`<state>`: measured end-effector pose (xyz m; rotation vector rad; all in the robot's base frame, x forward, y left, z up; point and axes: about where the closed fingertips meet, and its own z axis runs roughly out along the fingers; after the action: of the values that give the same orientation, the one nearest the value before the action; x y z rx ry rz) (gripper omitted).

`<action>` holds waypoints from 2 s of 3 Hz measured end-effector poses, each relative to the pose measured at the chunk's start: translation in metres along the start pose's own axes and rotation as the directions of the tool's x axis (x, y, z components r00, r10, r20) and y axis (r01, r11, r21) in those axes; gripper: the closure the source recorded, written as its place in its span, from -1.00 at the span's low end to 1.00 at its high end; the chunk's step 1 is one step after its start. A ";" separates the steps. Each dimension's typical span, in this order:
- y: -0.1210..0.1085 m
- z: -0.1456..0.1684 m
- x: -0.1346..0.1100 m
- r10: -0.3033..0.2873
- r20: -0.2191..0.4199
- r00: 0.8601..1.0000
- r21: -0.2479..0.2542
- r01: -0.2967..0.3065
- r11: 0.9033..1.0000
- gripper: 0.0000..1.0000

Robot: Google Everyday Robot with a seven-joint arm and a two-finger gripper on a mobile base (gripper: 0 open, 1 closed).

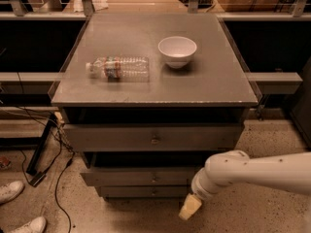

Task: Open middle drawer

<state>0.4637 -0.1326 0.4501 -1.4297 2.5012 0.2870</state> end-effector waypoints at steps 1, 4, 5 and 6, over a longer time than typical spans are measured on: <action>0.066 -0.049 0.048 0.057 -0.058 0.997 -0.033 -0.059 0.998 -1.00; 0.054 -0.048 0.025 0.004 -0.013 1.000 -0.005 -0.004 1.000 -1.00; 0.031 -0.039 -0.009 -0.047 0.039 0.998 0.010 0.047 0.999 -1.00; 0.013 -0.028 -0.029 -0.075 0.066 0.995 0.016 0.074 0.997 -1.00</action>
Offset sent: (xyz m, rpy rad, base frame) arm -0.0700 -0.0162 0.0299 -0.0195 0.0588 -0.0369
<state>0.4634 -0.1107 0.4863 -1.4790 2.3867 0.2984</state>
